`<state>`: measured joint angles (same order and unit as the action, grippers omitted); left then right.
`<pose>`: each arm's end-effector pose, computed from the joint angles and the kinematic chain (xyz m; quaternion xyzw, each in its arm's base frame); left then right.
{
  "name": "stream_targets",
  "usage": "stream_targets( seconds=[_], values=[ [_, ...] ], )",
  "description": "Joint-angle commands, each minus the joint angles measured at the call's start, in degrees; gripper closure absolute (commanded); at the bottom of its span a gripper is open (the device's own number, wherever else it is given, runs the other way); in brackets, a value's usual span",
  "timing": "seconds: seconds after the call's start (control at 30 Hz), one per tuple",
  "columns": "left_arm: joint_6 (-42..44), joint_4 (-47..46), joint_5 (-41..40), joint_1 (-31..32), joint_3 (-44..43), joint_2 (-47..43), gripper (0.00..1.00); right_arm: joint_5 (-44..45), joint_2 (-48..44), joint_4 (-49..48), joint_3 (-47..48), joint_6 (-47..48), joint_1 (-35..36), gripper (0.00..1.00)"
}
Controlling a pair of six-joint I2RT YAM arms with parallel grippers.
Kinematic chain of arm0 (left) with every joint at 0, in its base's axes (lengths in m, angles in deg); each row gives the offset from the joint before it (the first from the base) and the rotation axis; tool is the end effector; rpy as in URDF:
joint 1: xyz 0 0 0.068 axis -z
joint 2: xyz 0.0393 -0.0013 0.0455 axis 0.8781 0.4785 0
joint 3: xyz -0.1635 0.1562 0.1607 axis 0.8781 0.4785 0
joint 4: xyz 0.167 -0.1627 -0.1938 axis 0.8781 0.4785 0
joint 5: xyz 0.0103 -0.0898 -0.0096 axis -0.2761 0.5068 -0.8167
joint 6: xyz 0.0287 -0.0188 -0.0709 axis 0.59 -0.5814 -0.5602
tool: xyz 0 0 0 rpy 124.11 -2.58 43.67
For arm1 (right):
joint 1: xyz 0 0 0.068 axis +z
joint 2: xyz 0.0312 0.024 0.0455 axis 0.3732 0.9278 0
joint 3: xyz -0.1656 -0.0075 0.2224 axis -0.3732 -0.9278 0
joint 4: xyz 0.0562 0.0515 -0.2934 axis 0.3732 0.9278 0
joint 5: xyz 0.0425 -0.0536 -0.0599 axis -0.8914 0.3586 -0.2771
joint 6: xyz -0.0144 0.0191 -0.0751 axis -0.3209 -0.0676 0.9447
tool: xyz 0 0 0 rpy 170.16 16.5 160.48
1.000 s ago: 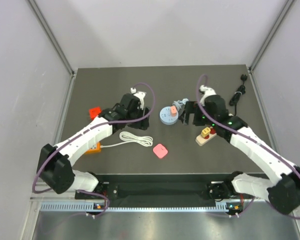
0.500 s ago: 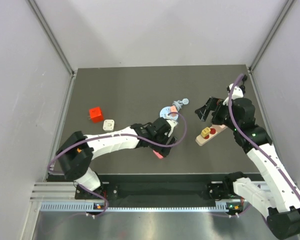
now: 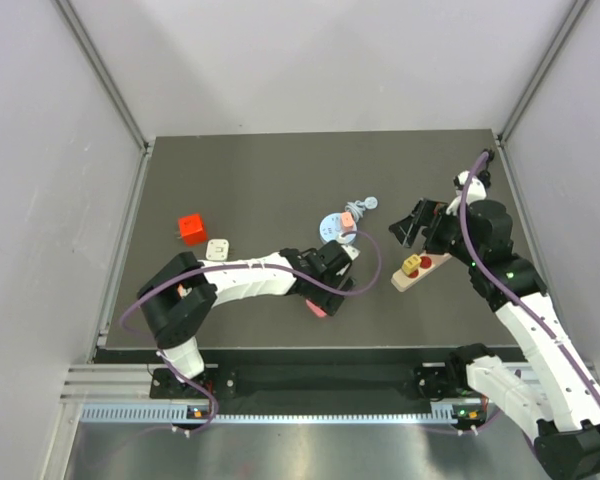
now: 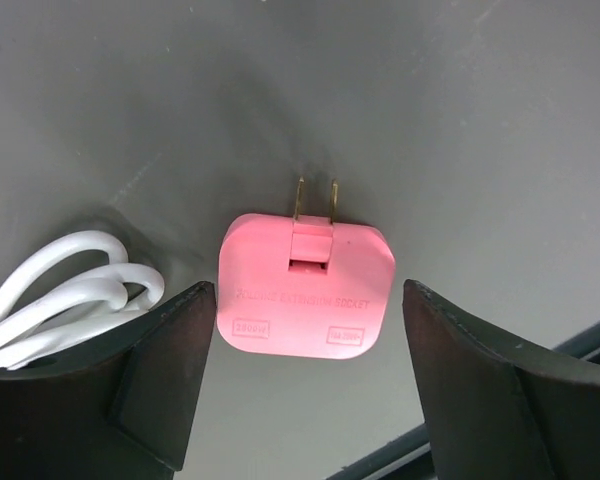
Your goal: Insert the plug
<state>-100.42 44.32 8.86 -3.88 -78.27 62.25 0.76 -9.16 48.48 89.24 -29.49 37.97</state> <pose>0.2156 -0.3280 0.1277 0.3281 0.9156 -0.1044 0.2078 0.2367 0.0801 0.3273 0.0347 0.8362 0.2661 0.4783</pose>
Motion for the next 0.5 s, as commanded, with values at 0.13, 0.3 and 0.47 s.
stream_targets(
  seconds=[0.13, 0.3, 0.47],
  values=[
    [0.4, -1.0, 0.4, 0.6, -1.7, 1.3, 0.33, -0.3, -0.6, -1.2, -0.6, 0.6, -0.5, 0.00],
    [-2.1, 1.1, 1.5, 0.6, -4.5, 1.2, 0.78, 0.4, -1.1, -1.5, -1.6, 1.0, -0.5, 0.00],
    [-7.8, 2.6, 4.7, -0.8, -7.9, -0.4, 0.96, 0.0, -1.2, -2.6, -3.4, 0.9, -0.5, 0.00]
  ],
)
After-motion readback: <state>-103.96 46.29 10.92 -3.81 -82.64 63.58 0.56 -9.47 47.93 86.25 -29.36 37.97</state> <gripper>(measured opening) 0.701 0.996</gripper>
